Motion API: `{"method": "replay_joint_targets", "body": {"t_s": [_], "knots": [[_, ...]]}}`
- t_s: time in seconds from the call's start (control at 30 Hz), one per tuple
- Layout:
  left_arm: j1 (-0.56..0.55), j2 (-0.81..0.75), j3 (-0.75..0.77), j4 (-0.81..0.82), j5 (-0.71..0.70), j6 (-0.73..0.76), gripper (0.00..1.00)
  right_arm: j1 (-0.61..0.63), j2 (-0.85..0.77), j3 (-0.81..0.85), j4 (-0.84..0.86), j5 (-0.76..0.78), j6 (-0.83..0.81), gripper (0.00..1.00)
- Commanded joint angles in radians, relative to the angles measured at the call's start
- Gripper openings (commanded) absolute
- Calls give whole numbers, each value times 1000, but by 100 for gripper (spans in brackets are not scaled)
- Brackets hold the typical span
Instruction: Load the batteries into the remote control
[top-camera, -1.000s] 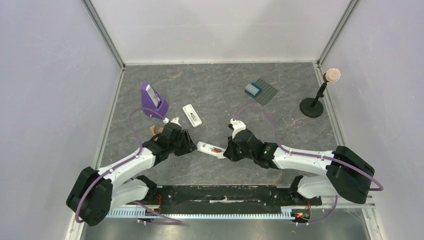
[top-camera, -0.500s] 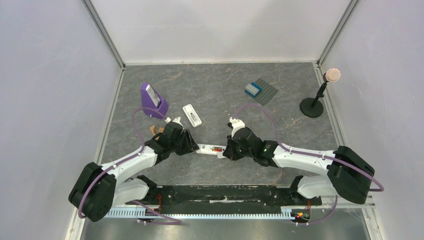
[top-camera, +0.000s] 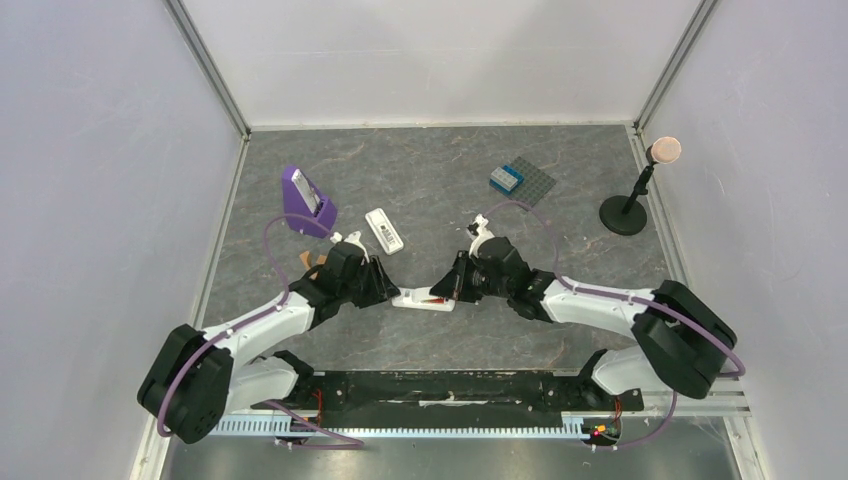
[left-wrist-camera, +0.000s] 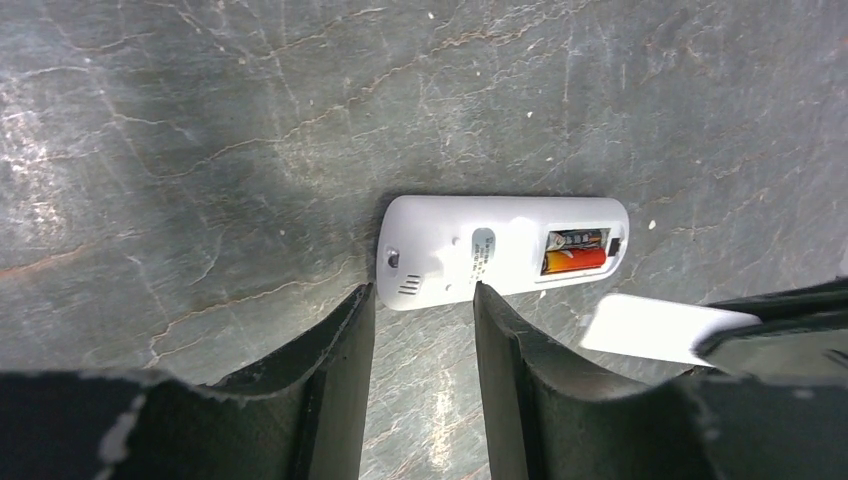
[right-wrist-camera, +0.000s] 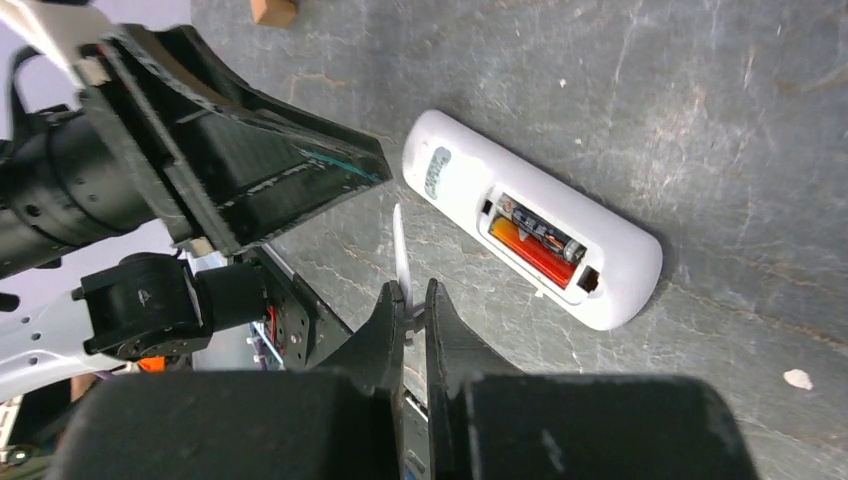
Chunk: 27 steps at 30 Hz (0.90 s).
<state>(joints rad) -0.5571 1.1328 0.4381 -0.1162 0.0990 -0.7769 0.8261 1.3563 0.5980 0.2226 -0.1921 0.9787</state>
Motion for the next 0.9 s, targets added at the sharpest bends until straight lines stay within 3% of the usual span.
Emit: {"method": "replay_joint_targets", "body": {"t_s": [0.0, 0.87], "knots": [[9, 11, -1, 63, 12, -20, 47, -12, 61, -10, 80, -42, 114, 0], [20, 120, 33, 53, 12, 47, 47, -79, 154, -56, 47, -47, 168, 0]]}}
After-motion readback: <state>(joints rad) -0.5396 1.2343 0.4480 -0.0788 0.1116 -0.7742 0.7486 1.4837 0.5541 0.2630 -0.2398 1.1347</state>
